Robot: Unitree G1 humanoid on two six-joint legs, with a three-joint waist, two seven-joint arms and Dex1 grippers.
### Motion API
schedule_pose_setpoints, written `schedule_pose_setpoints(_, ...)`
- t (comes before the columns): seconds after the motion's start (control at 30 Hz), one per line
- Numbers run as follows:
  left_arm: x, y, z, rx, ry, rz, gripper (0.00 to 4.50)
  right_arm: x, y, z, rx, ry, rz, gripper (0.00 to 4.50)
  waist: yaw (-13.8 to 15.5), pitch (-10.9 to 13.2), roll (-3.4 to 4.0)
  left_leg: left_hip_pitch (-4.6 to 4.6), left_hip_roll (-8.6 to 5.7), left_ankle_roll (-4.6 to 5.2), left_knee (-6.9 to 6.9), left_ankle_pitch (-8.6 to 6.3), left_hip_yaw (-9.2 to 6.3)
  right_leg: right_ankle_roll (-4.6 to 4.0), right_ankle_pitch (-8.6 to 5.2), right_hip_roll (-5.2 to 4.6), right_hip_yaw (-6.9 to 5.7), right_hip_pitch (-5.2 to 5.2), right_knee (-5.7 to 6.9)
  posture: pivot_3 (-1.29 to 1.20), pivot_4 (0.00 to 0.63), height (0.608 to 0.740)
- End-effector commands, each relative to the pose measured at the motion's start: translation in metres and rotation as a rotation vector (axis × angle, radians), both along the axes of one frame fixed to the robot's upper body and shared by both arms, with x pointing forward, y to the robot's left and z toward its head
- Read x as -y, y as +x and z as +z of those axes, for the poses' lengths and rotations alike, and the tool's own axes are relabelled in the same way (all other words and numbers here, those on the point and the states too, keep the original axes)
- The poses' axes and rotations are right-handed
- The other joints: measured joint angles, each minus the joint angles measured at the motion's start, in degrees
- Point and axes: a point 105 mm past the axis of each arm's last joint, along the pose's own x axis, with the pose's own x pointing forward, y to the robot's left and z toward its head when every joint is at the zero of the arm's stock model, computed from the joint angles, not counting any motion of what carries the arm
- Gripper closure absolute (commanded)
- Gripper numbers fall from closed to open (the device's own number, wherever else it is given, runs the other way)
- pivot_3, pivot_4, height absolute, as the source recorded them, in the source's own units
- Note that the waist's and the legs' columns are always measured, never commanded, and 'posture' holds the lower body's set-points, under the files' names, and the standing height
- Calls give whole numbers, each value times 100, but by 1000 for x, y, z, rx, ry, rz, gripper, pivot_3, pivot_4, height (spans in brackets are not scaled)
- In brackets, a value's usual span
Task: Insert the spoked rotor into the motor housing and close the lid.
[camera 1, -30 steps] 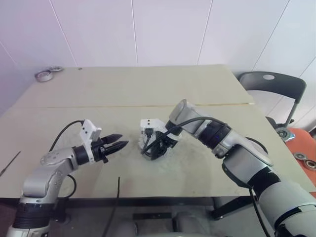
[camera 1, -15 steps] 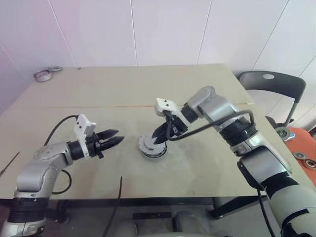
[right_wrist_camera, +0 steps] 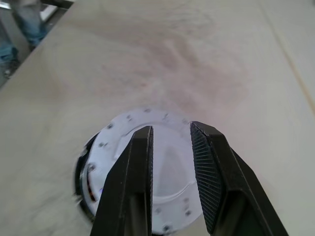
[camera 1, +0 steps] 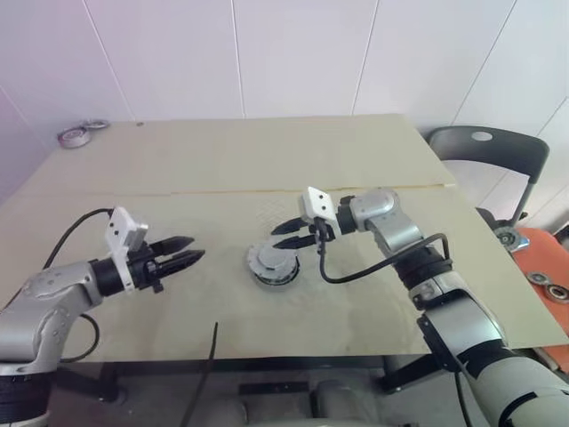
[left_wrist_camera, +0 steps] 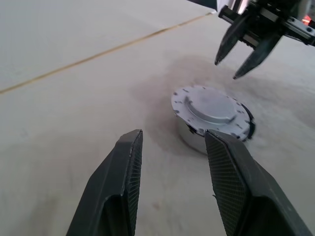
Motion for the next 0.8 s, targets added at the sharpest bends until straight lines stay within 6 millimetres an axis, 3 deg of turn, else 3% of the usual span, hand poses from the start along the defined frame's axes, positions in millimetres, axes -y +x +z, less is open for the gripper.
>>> schedule_pose_setpoints(0.03, -10, -6, 15, 42, 23, 9, 2384, -11, -2, 9, 15, 65, 27, 2872, 0, 1, 1, 1, 0, 0, 1, 0, 0, -5, -3, 1, 0, 0, 3, 0, 0, 740)
schedule_pose_setpoints(0.3, -11, -5, 22, 63, 21, 37, 2384, -32, -3, 5, -49, 105, 13, 302, 32, 1, 1, -4, -1, 0, 7, 0, 0, -6, -3, -1, 0, 3, -1, 0, 0, 740)
schedule_pose_setpoints(0.8, -11, -3, 22, 59, 27, 44, 2384, -19, 8, -22, -39, 60, -99, 302, 6, 1, 2, -2, -1, 0, 3, 0, 0, -6, -3, 0, 0, 1, 0, 0, 0, 740)
